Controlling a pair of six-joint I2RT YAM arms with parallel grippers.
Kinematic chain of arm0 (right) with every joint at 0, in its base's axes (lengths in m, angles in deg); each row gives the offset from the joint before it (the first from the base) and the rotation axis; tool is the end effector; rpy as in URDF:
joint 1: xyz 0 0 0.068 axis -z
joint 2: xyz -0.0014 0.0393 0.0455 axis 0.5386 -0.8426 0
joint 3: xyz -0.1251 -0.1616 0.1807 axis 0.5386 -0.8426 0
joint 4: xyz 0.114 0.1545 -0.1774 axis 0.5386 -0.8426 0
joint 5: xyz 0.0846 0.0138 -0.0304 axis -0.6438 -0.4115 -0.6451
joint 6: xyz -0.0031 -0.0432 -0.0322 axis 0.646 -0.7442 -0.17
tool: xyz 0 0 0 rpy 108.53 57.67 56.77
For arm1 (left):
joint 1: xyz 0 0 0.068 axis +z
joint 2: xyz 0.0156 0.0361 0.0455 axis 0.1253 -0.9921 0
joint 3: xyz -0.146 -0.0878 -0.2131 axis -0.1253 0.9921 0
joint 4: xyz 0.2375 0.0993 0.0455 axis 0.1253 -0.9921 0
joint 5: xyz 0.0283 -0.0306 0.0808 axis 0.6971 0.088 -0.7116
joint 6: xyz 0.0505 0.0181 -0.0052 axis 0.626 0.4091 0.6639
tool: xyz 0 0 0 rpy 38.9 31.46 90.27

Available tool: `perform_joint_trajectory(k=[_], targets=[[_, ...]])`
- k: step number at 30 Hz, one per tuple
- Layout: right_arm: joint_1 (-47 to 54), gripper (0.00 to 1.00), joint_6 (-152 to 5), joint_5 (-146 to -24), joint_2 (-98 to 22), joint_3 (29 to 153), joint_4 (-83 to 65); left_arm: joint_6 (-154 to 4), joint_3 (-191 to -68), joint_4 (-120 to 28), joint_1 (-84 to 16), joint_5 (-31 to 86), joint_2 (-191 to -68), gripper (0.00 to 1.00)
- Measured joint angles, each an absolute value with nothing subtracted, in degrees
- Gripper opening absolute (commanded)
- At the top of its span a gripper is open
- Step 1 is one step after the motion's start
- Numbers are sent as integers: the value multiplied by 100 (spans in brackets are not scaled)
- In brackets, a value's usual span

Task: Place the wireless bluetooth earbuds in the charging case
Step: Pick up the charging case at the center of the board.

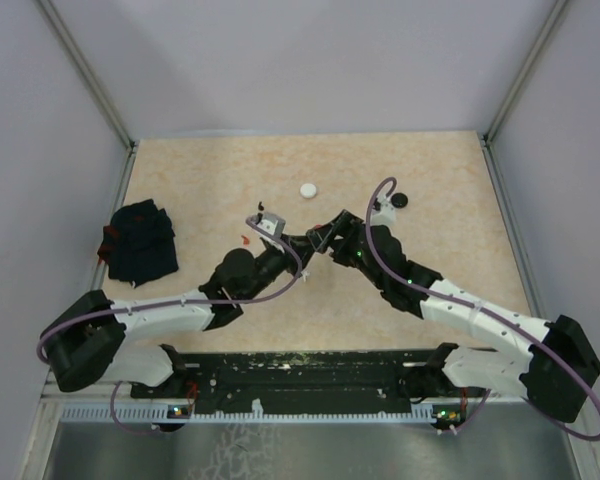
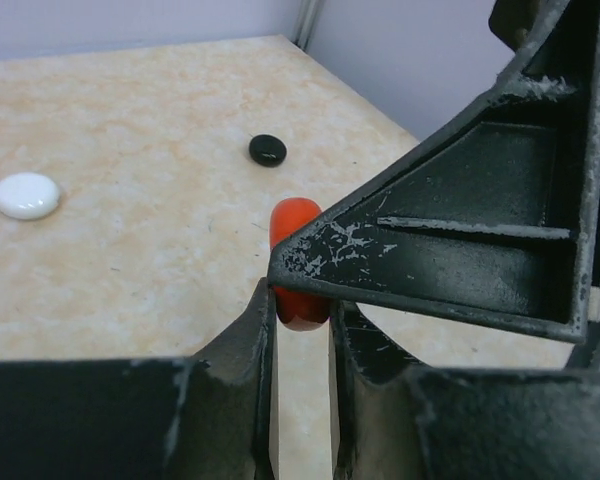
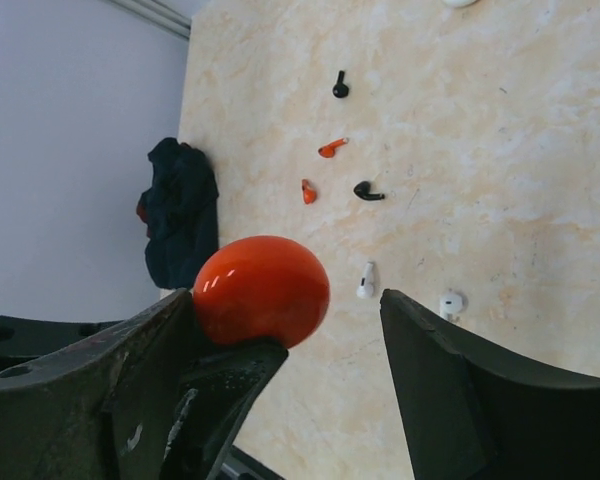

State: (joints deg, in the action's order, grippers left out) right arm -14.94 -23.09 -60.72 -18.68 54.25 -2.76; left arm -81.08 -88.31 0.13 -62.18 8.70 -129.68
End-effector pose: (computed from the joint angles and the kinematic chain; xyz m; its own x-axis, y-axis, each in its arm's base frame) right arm 0.1750 0.1761 0.2746 -0.5478 0.5928 -0.5904 -0.1203 0.6426 0.7567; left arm 0.1662 -0.2261 0.2461 -0.1777 -0.2595 -0.9493 0.6800 0.6649 -0.3090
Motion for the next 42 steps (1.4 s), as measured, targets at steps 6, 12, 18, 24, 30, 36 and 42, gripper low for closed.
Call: perform_joint_trajectory(k=[6, 12, 18, 24, 30, 36, 42], targets=[[-1492, 86, -2822, -6173, -1794, 5744, -907, -6823, -8366, 343, -6218, 1196, -12722, 4], [-1404, 87, -3214, -6501, -1571, 6409, -1705, -5242, -8110, 475, -6218, 1535, -12518, 4], [-1206, 88, -3367, -7038, -1667, 7016, -2542, -3922, -8081, 455, -6218, 1858, -12461, 4], [-1112, 74, -3336, -7473, -1953, 7154, -3012, -2963, -8081, 254, -6218, 2064, -12284, 7], [-1099, 66, -2930, -7687, -2021, 7132, -3089, -2294, -8057, 228, -6237, 2158, -12193, 8], [-1083, 58, -2495, -7814, -2021, 7031, -2997, -1732, -7977, 206, -6333, 2110, -12193, 5], [-1072, 53, -2151, -7860, -2032, 6852, -2791, -1194, -7974, 208, -6561, 1847, -12199, 5]])
